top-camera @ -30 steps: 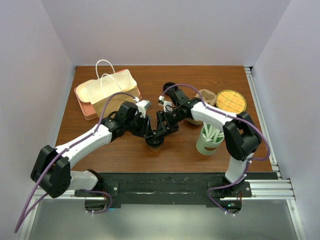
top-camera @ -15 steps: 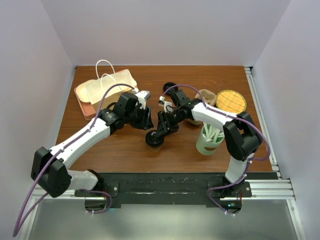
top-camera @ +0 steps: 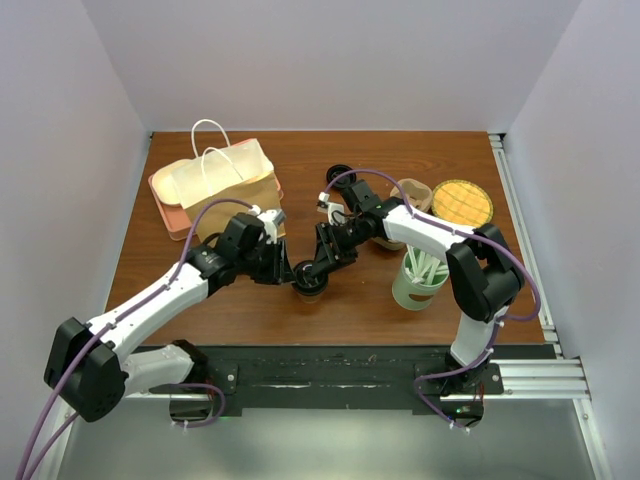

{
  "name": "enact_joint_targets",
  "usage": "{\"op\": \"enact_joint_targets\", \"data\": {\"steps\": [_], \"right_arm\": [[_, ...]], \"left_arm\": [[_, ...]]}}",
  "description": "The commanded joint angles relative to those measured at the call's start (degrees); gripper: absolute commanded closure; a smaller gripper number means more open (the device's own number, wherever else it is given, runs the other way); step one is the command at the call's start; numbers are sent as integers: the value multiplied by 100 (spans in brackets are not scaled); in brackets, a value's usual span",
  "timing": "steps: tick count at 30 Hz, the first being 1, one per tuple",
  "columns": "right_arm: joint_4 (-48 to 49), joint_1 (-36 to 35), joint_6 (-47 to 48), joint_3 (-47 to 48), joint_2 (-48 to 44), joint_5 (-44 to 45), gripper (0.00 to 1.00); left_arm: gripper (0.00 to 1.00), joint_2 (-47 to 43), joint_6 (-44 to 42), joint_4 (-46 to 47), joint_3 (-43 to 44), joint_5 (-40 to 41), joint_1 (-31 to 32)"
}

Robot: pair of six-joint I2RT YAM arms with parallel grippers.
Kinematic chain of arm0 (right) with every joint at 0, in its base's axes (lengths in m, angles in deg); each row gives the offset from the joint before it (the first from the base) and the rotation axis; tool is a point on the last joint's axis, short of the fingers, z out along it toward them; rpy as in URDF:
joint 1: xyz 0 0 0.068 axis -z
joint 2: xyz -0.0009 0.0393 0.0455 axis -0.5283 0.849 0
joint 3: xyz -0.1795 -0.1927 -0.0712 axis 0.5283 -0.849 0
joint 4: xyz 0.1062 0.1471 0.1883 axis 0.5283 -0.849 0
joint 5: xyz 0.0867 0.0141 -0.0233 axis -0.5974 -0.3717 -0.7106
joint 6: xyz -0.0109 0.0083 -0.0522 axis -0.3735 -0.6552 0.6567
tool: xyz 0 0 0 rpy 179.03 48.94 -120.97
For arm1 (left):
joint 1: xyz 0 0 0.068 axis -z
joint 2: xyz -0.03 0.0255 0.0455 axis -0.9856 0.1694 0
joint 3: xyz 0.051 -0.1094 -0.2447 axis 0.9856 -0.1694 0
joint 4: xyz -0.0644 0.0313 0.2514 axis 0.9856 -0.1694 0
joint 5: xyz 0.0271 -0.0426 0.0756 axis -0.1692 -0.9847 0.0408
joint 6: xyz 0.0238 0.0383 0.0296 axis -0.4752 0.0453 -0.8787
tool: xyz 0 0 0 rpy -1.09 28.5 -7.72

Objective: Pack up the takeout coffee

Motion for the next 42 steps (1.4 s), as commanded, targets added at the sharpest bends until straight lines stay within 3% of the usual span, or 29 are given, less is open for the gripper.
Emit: {"op": "enact_joint_targets", "data": {"steps": [1, 14, 23, 32, 37, 42], "right_arm": [[-397, -4, 304, -202, 74, 534, 60], [-362, -4, 331, -343, -23, 490, 61], [-257, -13, 383, -597, 39, 683, 65], [-81, -4, 419, -914, 65, 736, 67], [-89, 13, 489, -853, 135, 736, 68], [-317, 5, 884, -538, 170, 455, 67]], "left_arm": [[65, -157, 457, 509, -275, -212, -91], [66, -17, 818, 1177, -847, -380, -161], [69, 53, 713, 396, -1040, 332, -161], [70, 177, 748, 308, -1506, 552, -161], [69, 185, 712, 237, -1506, 605, -161], [62, 1, 362, -237, -480, 613, -170]]}}
